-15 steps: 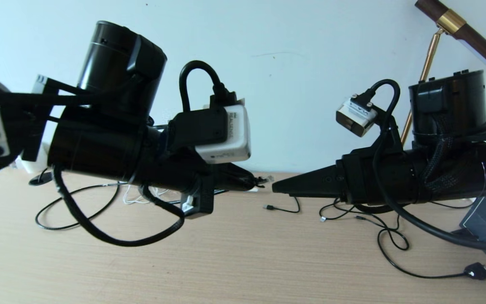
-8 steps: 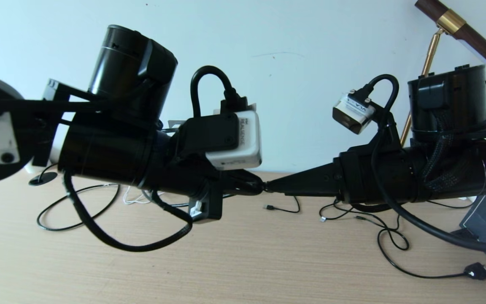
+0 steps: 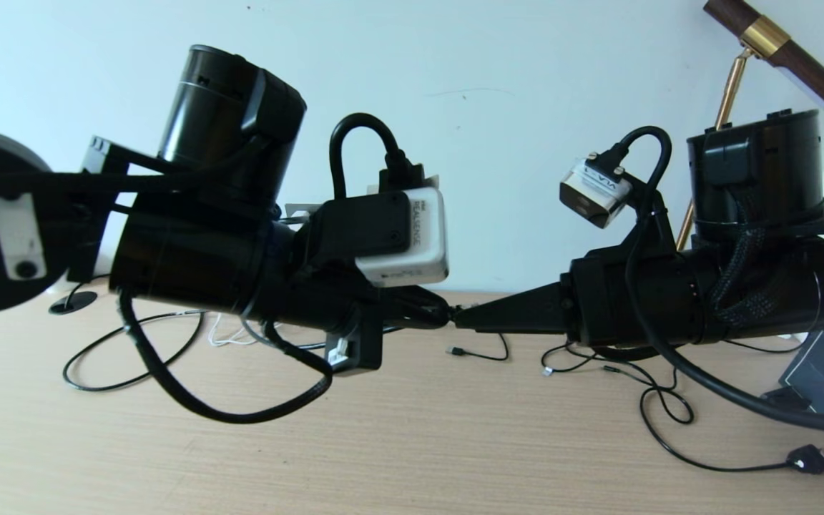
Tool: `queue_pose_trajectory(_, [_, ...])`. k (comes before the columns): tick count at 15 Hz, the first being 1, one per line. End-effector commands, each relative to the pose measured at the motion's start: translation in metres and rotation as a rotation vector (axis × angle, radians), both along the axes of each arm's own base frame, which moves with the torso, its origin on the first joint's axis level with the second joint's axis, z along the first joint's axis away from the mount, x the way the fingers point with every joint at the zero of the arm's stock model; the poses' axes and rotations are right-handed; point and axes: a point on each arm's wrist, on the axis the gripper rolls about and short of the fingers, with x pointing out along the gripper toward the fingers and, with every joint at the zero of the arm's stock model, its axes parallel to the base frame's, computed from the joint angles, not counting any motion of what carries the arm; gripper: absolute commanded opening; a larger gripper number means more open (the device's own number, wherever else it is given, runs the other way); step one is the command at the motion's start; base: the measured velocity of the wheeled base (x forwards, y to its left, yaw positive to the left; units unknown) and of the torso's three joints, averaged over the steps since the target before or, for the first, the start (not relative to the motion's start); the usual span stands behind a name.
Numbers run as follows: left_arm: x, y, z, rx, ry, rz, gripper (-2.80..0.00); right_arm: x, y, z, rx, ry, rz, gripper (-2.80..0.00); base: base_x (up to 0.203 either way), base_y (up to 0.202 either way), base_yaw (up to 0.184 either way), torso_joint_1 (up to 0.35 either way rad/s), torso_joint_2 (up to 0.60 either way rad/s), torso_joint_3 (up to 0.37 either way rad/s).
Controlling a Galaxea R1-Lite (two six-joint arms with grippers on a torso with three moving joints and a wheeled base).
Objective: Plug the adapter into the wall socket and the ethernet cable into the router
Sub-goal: Hand it to the other hand
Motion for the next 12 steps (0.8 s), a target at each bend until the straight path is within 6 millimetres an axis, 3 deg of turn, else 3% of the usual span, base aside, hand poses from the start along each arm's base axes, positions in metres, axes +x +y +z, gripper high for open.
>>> queue_pose_trajectory(1, [-0.0013, -0.0022, -0.0008, 0.005, -0.001, -0.012, -2.80, -0.0006, 0.0014, 0.0001, 0.003, 0.002, 0.008, -2.80, 0.000, 0.000, 0.000, 0.000, 0.00, 0.000])
queue_pose_trajectory(12, [-0.0071, -0.0076, -0.0036, 0.008, 0.013, -0.029, -2.80, 0.0001, 0.0074, -0.0029, 0.002, 0.005, 0.022, -2.80, 0.000, 0.000, 0.000, 0.000, 0.00, 0.000])
